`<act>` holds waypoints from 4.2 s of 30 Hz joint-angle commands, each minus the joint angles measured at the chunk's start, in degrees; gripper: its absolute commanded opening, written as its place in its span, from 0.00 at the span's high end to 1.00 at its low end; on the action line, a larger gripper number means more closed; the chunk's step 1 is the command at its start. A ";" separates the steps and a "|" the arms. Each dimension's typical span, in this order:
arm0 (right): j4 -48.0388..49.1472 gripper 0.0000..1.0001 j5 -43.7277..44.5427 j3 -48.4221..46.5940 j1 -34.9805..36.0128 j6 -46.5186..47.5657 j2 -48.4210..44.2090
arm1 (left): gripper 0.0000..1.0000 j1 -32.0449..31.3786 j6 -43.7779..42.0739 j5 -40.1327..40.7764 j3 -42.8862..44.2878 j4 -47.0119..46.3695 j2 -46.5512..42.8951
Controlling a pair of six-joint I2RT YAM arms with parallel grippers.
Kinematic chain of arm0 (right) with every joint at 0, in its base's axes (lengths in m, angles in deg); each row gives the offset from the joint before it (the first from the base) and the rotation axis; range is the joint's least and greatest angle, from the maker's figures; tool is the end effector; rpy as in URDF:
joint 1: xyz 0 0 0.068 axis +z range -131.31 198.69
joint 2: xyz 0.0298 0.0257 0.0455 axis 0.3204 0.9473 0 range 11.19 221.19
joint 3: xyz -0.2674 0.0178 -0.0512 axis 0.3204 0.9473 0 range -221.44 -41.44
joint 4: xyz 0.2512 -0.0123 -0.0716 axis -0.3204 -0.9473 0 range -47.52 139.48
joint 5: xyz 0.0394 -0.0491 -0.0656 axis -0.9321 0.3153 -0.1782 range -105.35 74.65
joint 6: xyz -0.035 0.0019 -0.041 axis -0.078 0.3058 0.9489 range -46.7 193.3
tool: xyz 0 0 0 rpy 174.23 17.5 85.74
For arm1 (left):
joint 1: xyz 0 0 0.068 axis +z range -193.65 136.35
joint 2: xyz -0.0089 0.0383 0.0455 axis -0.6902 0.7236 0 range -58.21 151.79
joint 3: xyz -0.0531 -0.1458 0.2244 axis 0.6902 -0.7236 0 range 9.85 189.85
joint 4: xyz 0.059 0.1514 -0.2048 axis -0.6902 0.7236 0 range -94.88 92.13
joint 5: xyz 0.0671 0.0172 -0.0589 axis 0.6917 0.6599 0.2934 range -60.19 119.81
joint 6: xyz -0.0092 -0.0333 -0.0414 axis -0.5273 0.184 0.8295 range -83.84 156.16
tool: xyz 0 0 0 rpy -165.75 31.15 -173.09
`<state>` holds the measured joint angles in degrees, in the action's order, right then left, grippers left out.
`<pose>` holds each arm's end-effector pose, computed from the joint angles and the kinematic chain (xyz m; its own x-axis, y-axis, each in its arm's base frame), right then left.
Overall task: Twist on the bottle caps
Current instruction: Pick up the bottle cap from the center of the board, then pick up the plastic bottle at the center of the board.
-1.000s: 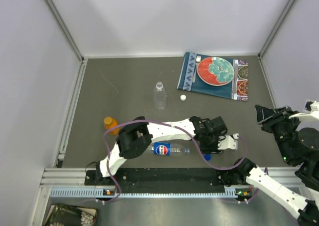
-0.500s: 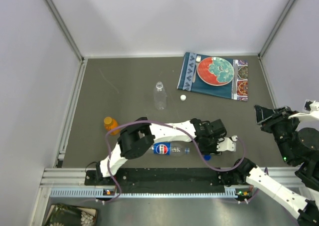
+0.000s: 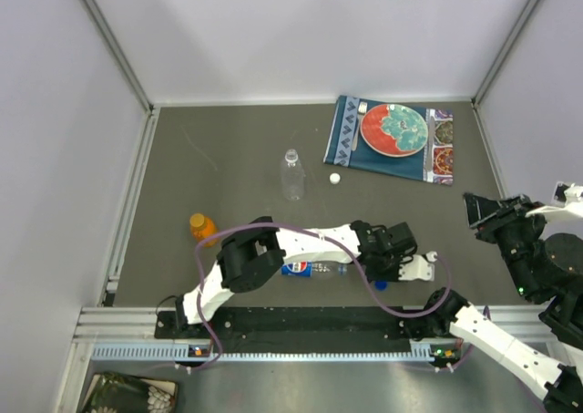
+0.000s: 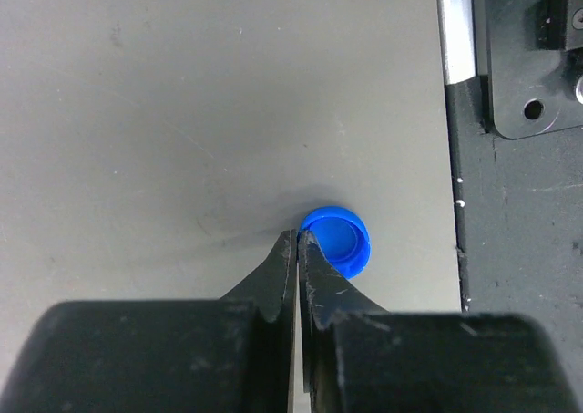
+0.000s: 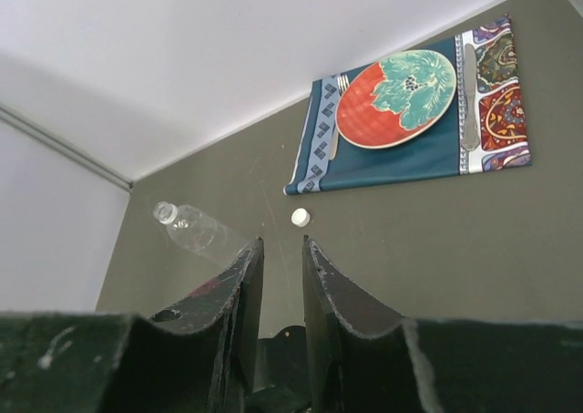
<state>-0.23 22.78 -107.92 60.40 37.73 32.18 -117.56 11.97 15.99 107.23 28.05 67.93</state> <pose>0.0178 -0.0136 0.4174 -0.0818 0.5400 -0.8377 -0.0199 0.8394 0.5431 0.1222 -0.4548 0.1658 0.1726 0.8373 -0.5188 0.9797 -0.2004 0.0024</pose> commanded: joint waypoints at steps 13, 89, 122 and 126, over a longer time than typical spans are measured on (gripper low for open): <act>4.70 0.76 -0.69 -7.26 -0.49 7.34 3.26 | 1.00 4.55 7.29 1.89 -0.26 -0.85 -6.94; 83.11 0.65 -52.02 12.95 11.11 53.94 30.51 | 1.00 41.92 96.69 -49.98 -12.66 -63.25 -45.46; 45.94 0.73 -51.58 4.34 11.11 41.20 14.69 | 0.14 37.45 -22.11 -16.19 -46.47 5.25 -58.64; 45.50 0.73 -51.14 4.43 11.11 40.76 14.16 | 0.02 31.56 -23.80 -7.21 -55.27 -3.73 -58.74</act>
<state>46.80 -29.85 -102.33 71.18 80.15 47.02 -82.24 -3.02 -3.69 56.29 33.47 11.54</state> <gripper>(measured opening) 0.326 0.962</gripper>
